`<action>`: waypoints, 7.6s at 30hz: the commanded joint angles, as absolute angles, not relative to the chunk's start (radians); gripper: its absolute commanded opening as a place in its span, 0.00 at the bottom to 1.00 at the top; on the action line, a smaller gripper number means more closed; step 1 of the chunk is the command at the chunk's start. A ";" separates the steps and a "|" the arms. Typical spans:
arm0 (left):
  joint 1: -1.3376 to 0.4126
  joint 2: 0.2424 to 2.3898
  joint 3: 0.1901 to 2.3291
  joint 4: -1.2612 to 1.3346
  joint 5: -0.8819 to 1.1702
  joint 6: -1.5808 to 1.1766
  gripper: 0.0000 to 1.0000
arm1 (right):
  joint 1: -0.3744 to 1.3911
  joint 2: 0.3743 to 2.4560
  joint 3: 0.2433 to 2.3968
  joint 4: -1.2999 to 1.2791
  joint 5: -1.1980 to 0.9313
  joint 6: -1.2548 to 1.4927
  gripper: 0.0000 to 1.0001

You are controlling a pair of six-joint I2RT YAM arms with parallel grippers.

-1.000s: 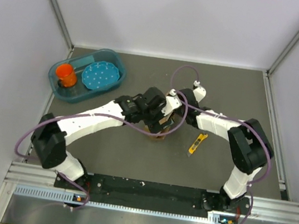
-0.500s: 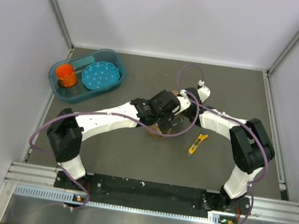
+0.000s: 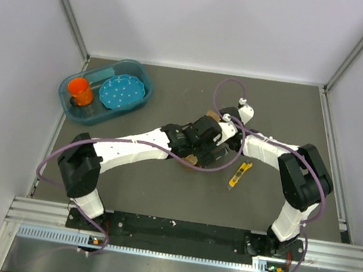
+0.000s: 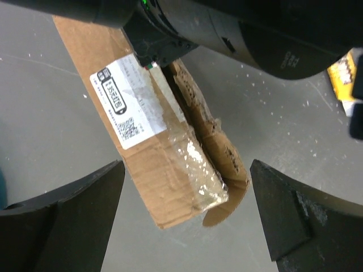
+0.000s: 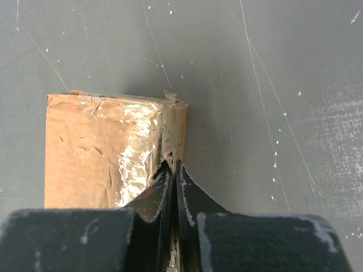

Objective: Unpack the express box
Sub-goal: Open the express box at the center of the board.

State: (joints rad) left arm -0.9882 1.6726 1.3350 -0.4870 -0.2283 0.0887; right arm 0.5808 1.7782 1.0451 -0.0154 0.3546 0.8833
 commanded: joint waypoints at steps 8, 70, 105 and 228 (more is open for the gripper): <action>-1.008 1.576 1.112 -0.344 -0.258 0.166 0.94 | 0.617 1.764 1.120 -0.043 0.315 0.885 0.00; -0.965 1.772 1.098 -0.157 -0.296 0.135 0.93 | 0.650 1.795 1.169 -0.084 0.250 0.884 0.00; -0.603 1.743 1.109 -0.262 0.106 0.032 0.67 | 0.557 1.684 0.799 0.098 0.107 0.841 0.00; -0.199 1.996 1.332 -0.989 0.954 0.324 0.99 | 0.782 1.678 0.871 0.034 0.078 0.586 0.27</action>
State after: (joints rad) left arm -0.1852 2.0701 1.3262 -0.8654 1.0183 0.1371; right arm 0.7769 1.6638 0.8299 0.0143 0.0238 0.5667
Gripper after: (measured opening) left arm 0.986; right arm 0.270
